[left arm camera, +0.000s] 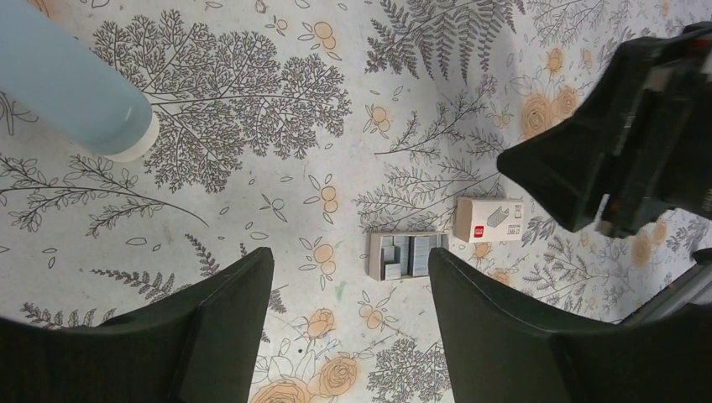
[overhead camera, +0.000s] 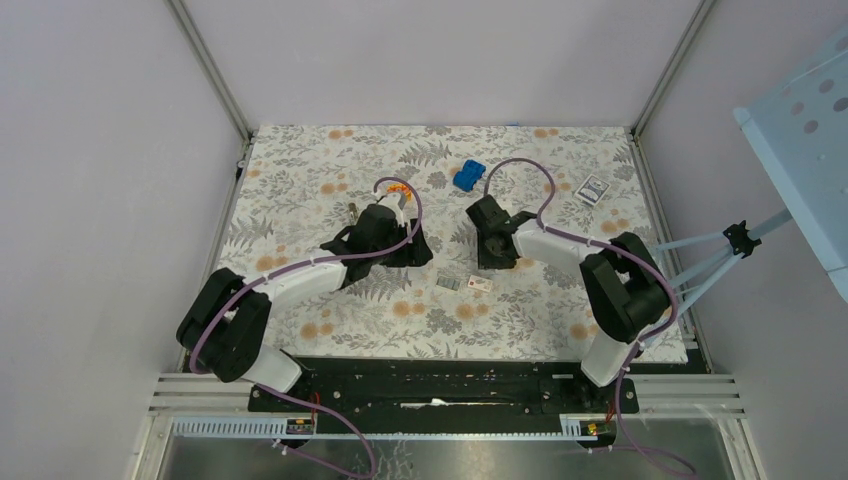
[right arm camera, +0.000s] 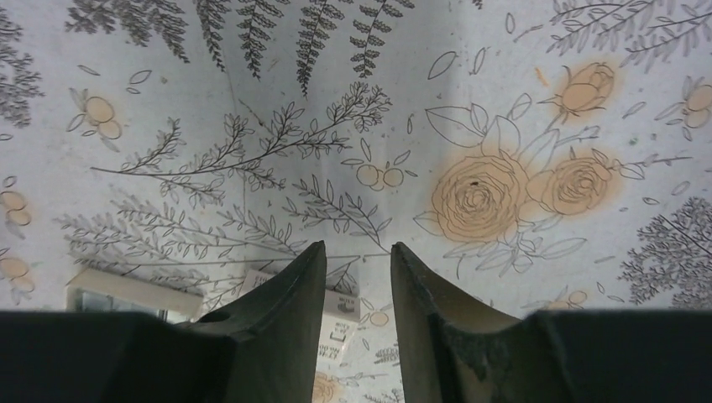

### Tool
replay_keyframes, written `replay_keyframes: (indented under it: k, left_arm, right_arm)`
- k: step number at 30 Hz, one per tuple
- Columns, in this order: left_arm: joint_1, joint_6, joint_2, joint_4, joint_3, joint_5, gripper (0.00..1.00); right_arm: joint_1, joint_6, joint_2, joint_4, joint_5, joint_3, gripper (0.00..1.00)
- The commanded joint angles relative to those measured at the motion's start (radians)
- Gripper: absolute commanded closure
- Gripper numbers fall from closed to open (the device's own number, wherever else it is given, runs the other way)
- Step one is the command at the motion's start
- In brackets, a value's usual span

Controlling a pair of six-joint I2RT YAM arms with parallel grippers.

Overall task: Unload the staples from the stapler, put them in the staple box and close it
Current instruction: Adjust the staple box at the center of the board.

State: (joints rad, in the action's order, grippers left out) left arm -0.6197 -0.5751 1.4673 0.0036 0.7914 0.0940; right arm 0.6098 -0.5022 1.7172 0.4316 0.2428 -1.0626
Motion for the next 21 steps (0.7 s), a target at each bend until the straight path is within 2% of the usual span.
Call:
replay_keyframes:
  k: [1, 10, 21]
  left_arm:
    - [0.0, -0.02, 0.011, 0.072, 0.009, -0.005, 0.28]
    - [0.0, -0.023, 0.045, 0.091, 0.003, 0.018, 0.28]
    - [-0.003, -0.024, 0.069, 0.112, -0.017, 0.042, 0.31]
  right_arm:
    - [0.008, 0.017, 0.058, 0.0, -0.002, -0.042, 0.59]
    - [0.031, 0.112, 0.091, -0.077, -0.151, 0.01, 0.59]
    - [0.038, 0.141, 0.072, -0.071, -0.223, 0.046, 0.59]
